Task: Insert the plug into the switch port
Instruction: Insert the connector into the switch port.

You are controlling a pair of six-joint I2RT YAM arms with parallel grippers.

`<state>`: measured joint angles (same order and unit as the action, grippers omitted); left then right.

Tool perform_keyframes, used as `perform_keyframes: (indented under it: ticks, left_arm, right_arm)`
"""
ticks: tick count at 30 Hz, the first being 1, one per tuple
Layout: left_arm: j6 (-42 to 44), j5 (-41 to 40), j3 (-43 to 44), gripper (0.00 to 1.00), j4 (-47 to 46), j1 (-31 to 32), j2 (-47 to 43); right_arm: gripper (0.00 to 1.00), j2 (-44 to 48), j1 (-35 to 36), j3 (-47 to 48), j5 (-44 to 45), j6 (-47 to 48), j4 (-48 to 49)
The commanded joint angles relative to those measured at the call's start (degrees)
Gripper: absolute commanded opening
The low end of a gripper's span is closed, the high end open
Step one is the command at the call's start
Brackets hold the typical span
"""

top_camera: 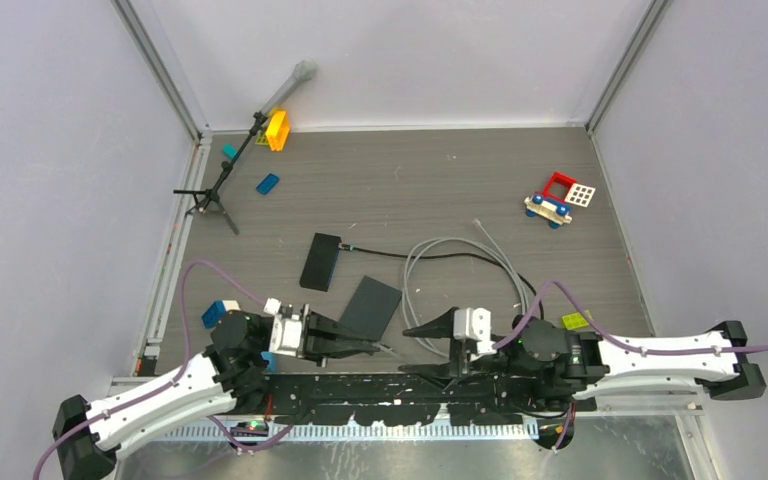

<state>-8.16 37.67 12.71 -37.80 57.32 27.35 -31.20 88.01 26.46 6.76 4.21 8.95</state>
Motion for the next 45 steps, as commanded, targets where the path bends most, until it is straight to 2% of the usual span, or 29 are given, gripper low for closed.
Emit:
perform_keyframes:
  ticks: [1,4,8,16,19,26,30,34,37,38,39,41,42,45]
  left_arm:
    - [5.7,10.7,1.2,0.0,-4.6,0.1,-0.2]
    - [6.1,15.7,2.2,0.0,-4.6,0.2,1.4]
    - [5.3,17.9,2.9,0.0,-5.1,0.2,3.4]
    - [4.5,17.7,2.7,0.0,-6.3,0.2,3.1]
    - [4.4,17.6,2.5,0.0,-6.4,0.2,2.7]
    - [4.6,15.7,2.2,0.0,-6.3,0.2,2.3]
    - [4.9,14.4,1.9,0.0,-6.3,0.2,2.1]
    - [4.9,14.3,1.8,0.0,-6.2,0.2,2.0]
    - [4.9,14.2,1.7,0.0,-5.8,0.2,1.8]
    - [5.0,14.0,1.6,0.04,-5.5,0.2,1.7]
    - [4.7,13.0,1.3,0.24,-5.5,0.2,1.5]
    - [3.4,8.4,0.1,0.92,-5.6,0.2,0.3]
    - [3.2,7.0,-0.4,0.99,-5.3,0.2,-0.5]
    - [3.2,4.1,-1.3,1.0,-2.0,0.2,-4.1]
  right_arm:
    - [0.61,-4.6,-0.1,-0.2,-5.9,-2.4,7.2]
    - [0.6,-7.8,-0.2,0.0,-6.0,-2.2,11.9]
    - [0.59,-11.2,-0.6,1.1,-8.8,-2.6,15.1]
    - [0.41,-12.9,-1.5,0.2,-9.1,-4.2,17.8]
    - [0.37,-12.9,-1.9,-0.2,-9.0,-5.4,18.4]
    - [0.43,-14.4,-2.6,0.3,-9.9,-6.0,18.3]
    - [0.42,-15.2,-3.0,0.5,-10.5,-6.2,18.5]
    - [0.3,-15.2,-3.4,0.4,-11.0,-6.3,19.0]
    - [0.03,-14.5,-3.6,0.0,-10.7,-6.1,19.2]
    - [0.01,-14.0,-3.6,-0.2,-10.0,-5.9,19.1]
    - [0.01,-13.4,-3.6,-0.4,-8.9,-5.2,18.4]
    - [0.0,-10.7,-3.6,-0.4,-3.7,-3.8,14.8]
    - [0.0,-9.3,-3.7,-0.4,-1.2,-2.5,12.5]
    - [0.01,-5.5,-3.7,-0.4,5.9,1.2,6.0]
